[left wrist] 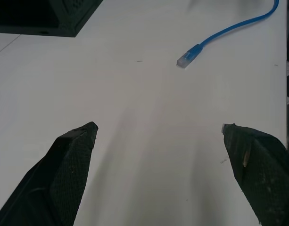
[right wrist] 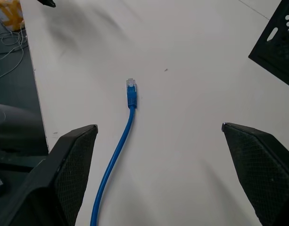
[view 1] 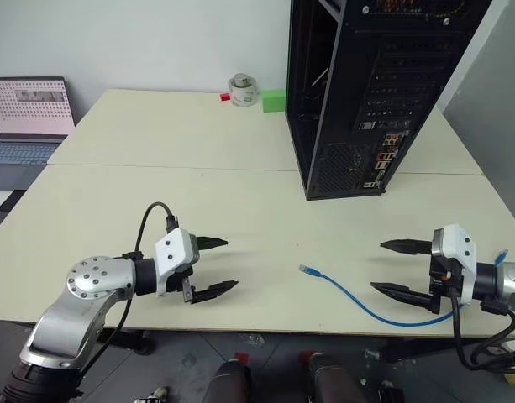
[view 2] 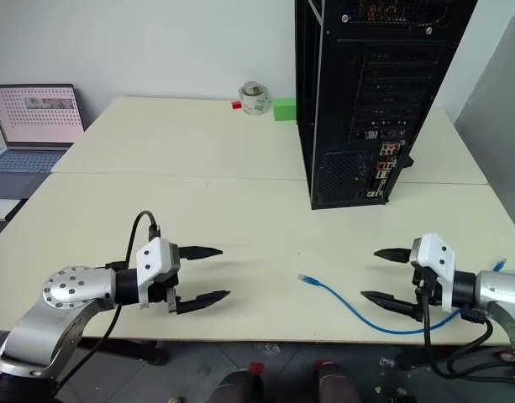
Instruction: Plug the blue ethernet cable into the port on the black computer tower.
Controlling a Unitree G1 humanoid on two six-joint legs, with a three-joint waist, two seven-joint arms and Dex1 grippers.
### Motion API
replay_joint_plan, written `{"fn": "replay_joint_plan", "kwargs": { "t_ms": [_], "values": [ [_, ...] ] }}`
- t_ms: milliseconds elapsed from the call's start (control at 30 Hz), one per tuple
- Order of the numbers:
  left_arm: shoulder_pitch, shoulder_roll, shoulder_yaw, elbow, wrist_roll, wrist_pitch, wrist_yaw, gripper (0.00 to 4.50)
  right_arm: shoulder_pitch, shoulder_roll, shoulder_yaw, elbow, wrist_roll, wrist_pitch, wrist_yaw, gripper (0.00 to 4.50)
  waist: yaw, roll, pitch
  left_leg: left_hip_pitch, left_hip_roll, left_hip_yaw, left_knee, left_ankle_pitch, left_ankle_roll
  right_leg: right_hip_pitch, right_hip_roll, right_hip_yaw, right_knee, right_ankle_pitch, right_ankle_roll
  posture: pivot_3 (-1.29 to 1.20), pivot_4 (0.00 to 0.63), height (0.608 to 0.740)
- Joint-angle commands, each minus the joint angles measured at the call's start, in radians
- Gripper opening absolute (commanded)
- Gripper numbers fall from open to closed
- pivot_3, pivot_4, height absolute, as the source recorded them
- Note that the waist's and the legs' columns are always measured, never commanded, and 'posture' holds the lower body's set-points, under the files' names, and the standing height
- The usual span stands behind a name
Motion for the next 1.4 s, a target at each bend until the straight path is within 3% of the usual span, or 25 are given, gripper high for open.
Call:
{"fn": "replay_joint_plan", "kwargs": {
  "t_ms": [33, 400, 700, 1100, 1200, 1400],
  "values": [
    [0.0, 0.013, 0.03, -0.036, -0.027, -0.021, -0.012, 4.5, -0.004, -0.009, -0.022, -0.025, 0.008, -0.003, 0.014, 4.48, 0.001, 0.0, 0.0, 0.0, 0.0, 0.0, 0.0, 0.0, 0.0, 0.0, 0.0, 0.0, 0.0, 0.0, 0.0, 0.0, 0.15, 0.74],
    [0.003, 0.014, -0.016, -0.063, -0.014, -0.038, -0.021, 4.5, 0.015, 0.043, 0.01, -0.097, 0.014, 0.028, -0.051, 4.48, 0.001, 0.0, 0.0, 0.0, 0.0, 0.0, 0.0, 0.0, 0.0, 0.0, 0.0, 0.0, 0.0, 0.0, 0.0, 0.0, 0.15, 0.74],
    [-0.066, -0.005, -0.106, -0.033, 0.001, -0.084, -0.082, 4.5, 0.006, 0.195, 0.176, -0.098, -0.118, 0.044, -0.237, 4.48, 0.001, 0.0, 0.0, 0.0, 0.0, 0.0, 0.0, 0.0, 0.0, 0.0, 0.0, 0.0, 0.0, 0.0, 0.0, 0.0, 0.15, 0.74],
    [-0.14, -0.039, -0.182, 0.026, 0.028, -0.122, -0.122, 4.5, -0.001, 0.222, 0.33, 0.01, -0.284, -0.008, -0.256, 4.48, -0.001, 0.0, 0.0, 0.0, 0.0, 0.0, 0.0, 0.0, 0.0, 0.0, 0.001, 0.0, 0.0, 0.0, 0.0, 0.0, 0.15, 0.74],
    [-0.142, -0.042, -0.185, 0.03, 0.035, -0.123, -0.118, 4.5, -0.001, 0.223, 0.328, 0.039, -0.3, -0.018, -0.257, 4.01, 0.0, 0.0, 0.0, 0.0, 0.0, 0.0, 0.0, 0.0, 0.0, 0.0, 0.001, 0.0, 0.0, 0.0, 0.0, 0.0, 0.15, 0.74],
    [-0.14, -0.046, -0.196, 0.02, 0.048, -0.101, -0.097, 4.5, -0.012, 0.209, 0.334, 0.049, -0.324, -0.037, -0.241, 2.63, 0.0, 0.0, 0.0, 0.0, 0.0, 0.0, 0.001, 0.0, 0.0, 0.0, 0.001, 0.0, 0.0, 0.0, 0.0, 0.0, 0.15, 0.74]
  ]
}}
